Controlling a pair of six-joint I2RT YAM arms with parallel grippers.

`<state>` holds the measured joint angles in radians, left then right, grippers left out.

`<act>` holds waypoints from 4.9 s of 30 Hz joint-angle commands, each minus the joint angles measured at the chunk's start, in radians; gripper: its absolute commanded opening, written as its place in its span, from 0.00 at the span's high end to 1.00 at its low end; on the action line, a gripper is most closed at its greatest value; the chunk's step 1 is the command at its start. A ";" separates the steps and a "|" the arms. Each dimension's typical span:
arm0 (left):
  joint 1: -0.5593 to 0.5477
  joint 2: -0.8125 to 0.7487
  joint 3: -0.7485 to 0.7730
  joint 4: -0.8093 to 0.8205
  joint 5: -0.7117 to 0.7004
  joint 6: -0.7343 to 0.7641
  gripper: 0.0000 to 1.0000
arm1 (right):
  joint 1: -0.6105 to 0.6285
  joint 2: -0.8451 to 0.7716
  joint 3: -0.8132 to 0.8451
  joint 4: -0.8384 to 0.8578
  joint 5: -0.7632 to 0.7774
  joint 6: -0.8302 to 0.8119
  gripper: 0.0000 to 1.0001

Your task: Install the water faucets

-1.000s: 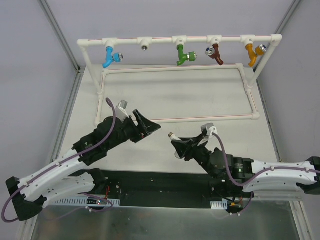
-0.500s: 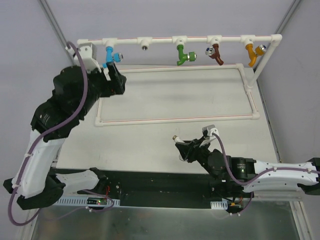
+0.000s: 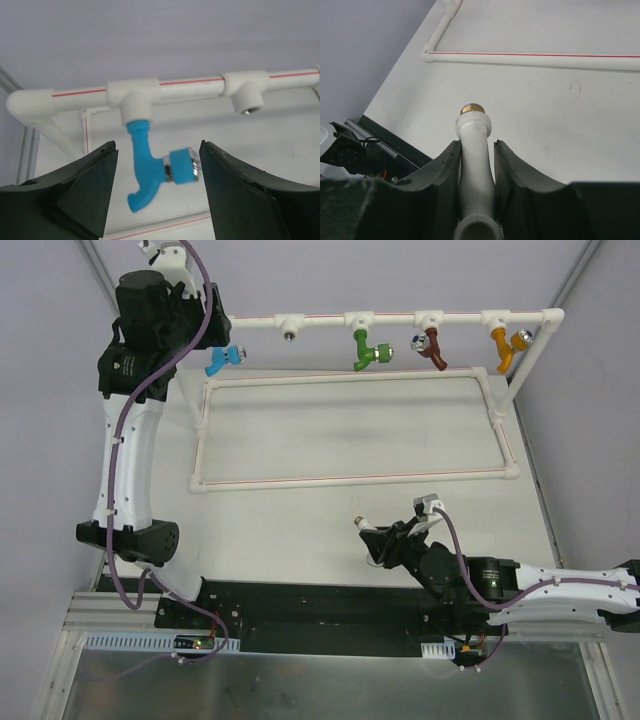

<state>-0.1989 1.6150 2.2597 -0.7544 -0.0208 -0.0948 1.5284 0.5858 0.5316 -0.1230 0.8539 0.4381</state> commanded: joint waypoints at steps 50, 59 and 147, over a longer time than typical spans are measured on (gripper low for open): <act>0.036 -0.147 -0.597 0.346 0.228 -0.256 1.00 | 0.003 -0.122 -0.030 -0.208 0.120 0.107 1.00; -0.040 -0.178 -0.588 0.176 0.312 -0.276 1.00 | 0.003 -0.248 -0.099 -0.021 0.146 -0.058 1.00; -0.059 -0.314 -0.856 0.165 0.458 -0.229 1.00 | -0.470 0.500 0.449 0.677 -0.386 -1.513 1.00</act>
<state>-0.2317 1.3041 1.4517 -0.4629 0.3241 -0.3473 1.0672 1.0771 0.9218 0.4614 0.4335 -1.0321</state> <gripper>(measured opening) 0.014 0.349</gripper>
